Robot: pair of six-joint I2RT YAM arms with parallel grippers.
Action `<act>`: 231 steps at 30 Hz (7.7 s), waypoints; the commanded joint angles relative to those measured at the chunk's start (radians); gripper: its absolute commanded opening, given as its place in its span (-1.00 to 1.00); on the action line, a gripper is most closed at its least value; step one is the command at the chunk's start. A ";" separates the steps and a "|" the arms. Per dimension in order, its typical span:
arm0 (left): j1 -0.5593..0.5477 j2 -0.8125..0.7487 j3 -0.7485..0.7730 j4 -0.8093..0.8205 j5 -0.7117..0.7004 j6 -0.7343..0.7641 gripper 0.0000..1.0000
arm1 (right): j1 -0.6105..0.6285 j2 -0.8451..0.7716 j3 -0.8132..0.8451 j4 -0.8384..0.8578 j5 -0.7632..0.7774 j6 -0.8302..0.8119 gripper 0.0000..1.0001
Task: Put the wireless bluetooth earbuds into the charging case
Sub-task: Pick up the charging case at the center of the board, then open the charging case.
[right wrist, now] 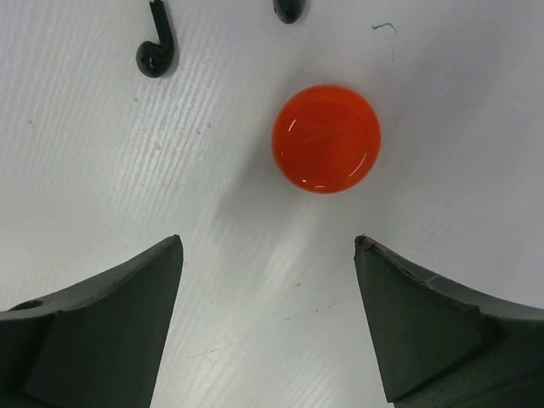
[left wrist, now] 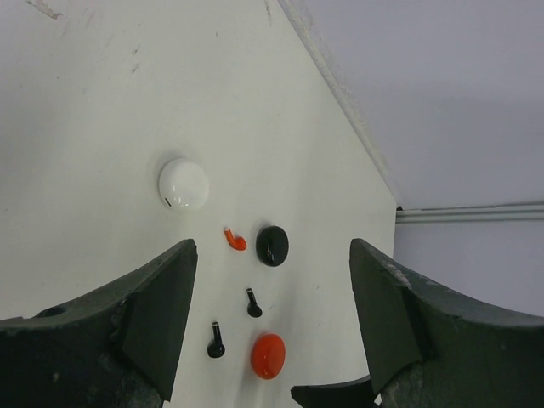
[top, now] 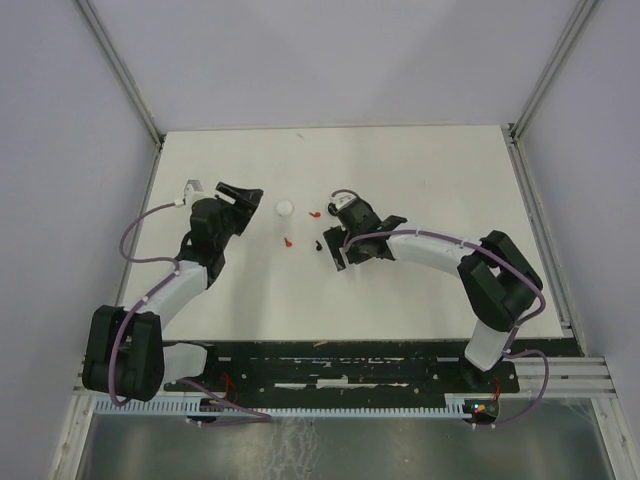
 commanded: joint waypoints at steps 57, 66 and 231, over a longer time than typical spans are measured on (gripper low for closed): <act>-0.013 0.041 -0.038 0.236 0.445 -0.017 0.46 | -0.145 -0.078 -0.051 0.323 -0.278 -0.239 -0.37; -0.096 0.105 -0.066 0.397 0.554 0.003 0.46 | -0.154 -0.156 -0.069 0.339 -0.426 -0.288 -0.38; -0.118 0.494 -0.178 1.165 0.353 -0.522 -0.94 | -0.156 -0.121 -0.034 0.347 -0.242 -0.097 0.97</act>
